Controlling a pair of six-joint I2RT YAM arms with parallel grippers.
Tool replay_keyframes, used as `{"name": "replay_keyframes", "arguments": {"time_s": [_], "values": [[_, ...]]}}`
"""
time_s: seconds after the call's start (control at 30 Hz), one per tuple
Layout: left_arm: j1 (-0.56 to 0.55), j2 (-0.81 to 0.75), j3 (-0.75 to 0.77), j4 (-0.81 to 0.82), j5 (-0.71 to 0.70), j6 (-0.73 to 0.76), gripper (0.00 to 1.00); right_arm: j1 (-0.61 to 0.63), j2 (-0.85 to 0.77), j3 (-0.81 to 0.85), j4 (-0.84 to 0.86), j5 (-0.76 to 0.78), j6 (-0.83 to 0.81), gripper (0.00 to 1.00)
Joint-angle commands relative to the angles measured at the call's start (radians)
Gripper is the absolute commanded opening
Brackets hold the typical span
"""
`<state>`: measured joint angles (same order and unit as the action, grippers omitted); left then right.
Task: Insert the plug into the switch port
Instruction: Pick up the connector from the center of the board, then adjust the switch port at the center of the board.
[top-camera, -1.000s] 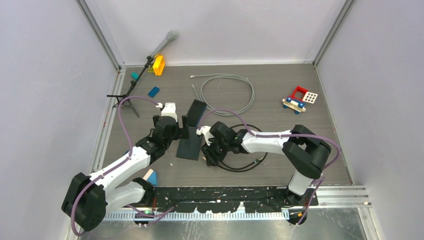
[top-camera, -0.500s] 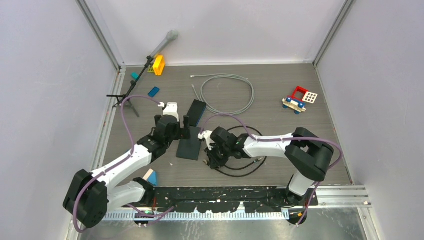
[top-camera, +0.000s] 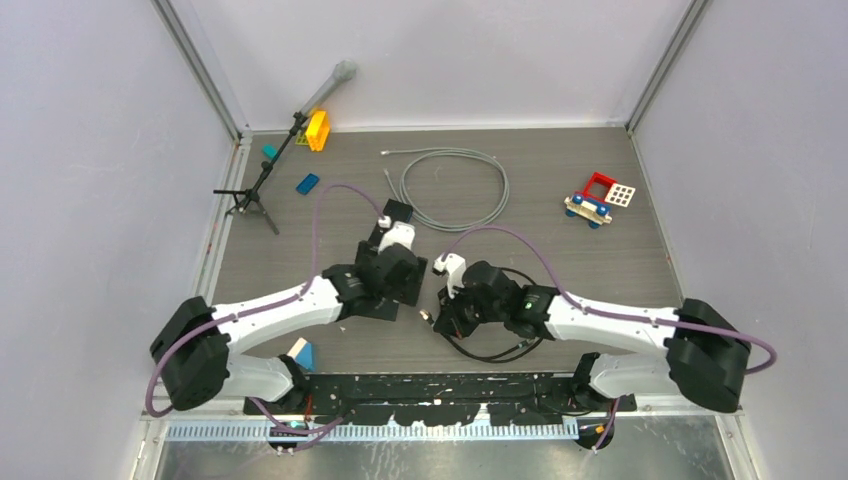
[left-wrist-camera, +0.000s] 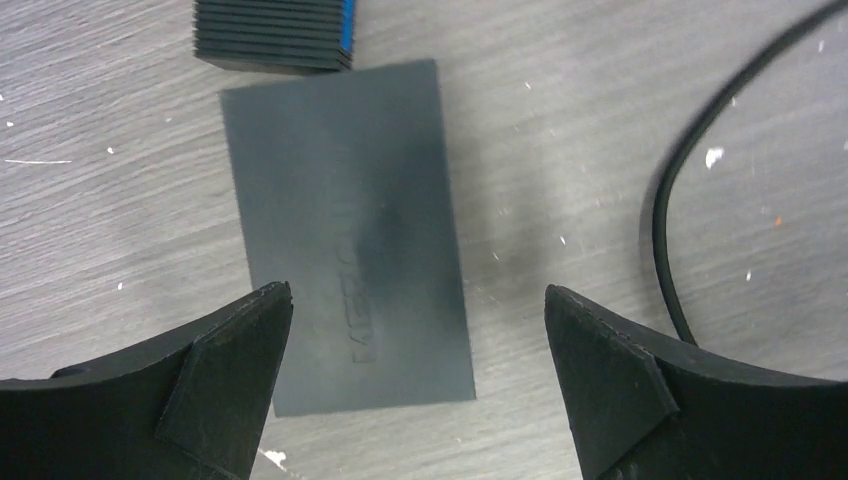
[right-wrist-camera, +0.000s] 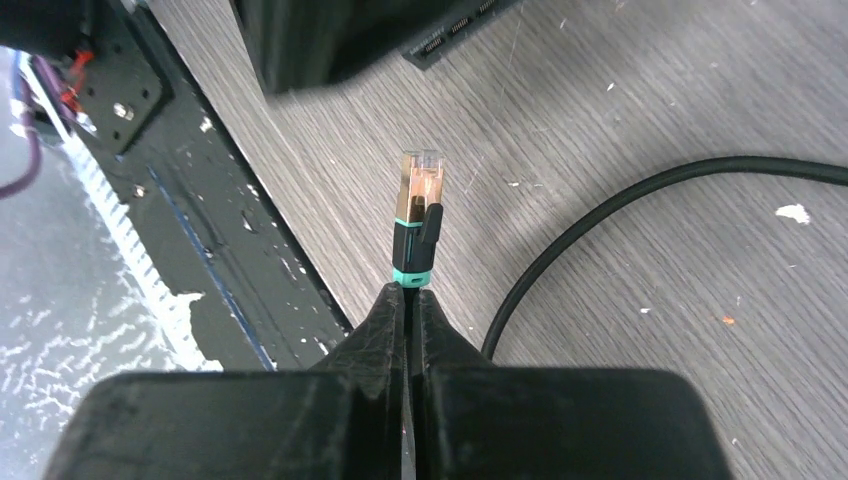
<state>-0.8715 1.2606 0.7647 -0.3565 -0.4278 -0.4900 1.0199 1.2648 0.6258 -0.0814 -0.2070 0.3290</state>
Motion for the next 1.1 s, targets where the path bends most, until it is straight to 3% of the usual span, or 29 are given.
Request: {"name": "replay_keyframes", "arguments": {"time_s": [0.0,0.2,0.53,0.67,0.97,1.07], "values": [[-0.126,0.084,0.098,-0.237,-0.236,-0.102,1.00,0.001,-0.106,-0.034,0.055,0.053,0.047,0.00],[-0.236,0.213,0.154,-0.420,-0.344,-0.280,0.99,0.001,-0.187,-0.066,0.037,0.090,0.059,0.01],[-0.231,0.212,0.106,-0.480,-0.404,-0.447,0.95,0.002,-0.297,-0.106,0.006,0.113,0.067,0.00],[-0.207,0.240,0.134,-0.489,-0.425,-0.448,0.99,0.001,-0.310,-0.116,0.002,0.113,0.070,0.00],[-0.167,0.216,0.132,-0.584,-0.457,-0.526,0.96,0.002,-0.342,-0.141,-0.004,0.131,0.078,0.01],[-0.175,0.118,0.088,-0.473,-0.409,-0.467,0.95,0.002,-0.342,-0.141,0.001,0.127,0.078,0.01]]}}
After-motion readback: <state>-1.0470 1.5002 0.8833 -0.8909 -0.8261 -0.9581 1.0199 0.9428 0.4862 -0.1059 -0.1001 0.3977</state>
